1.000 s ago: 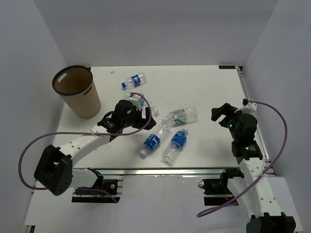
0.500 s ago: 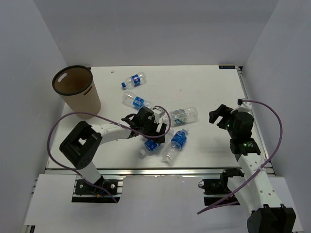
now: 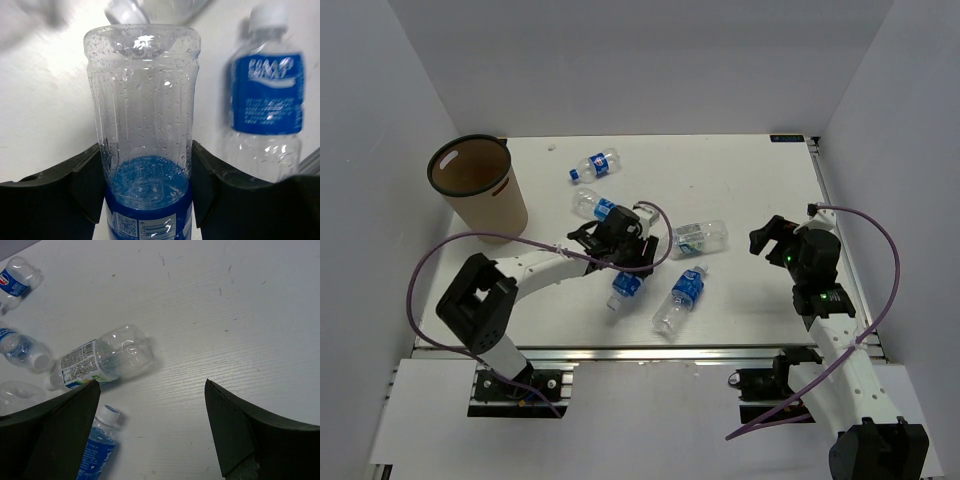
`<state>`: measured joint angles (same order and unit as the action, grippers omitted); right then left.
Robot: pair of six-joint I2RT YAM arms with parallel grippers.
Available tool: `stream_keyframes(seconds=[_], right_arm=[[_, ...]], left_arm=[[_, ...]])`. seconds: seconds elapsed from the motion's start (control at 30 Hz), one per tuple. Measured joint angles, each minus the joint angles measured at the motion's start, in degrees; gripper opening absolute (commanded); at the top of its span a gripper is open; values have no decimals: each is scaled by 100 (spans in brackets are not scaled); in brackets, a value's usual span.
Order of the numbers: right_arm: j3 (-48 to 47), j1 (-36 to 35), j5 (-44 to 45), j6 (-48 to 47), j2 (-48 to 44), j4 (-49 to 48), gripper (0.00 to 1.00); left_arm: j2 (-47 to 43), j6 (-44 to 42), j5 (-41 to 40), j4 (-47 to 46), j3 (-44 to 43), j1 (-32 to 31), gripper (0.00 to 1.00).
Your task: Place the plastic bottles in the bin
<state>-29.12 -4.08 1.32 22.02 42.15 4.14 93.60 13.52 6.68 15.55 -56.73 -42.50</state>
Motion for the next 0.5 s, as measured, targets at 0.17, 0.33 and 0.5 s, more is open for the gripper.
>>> stream_keyframes(seconds=[0.17, 0.33, 0.5], right_arm=[[-2, 0, -2, 0, -11, 9, 89], [-2, 0, -9, 0, -22, 9, 89], [-2, 0, -28, -4, -22, 9, 89]], left_arm=[[-369, -76, -979, 284, -765, 9, 27], [-435, -186, -1814, 363, -1882, 597, 13], [-352, -142, -2330, 262, -3025, 2452, 15]])
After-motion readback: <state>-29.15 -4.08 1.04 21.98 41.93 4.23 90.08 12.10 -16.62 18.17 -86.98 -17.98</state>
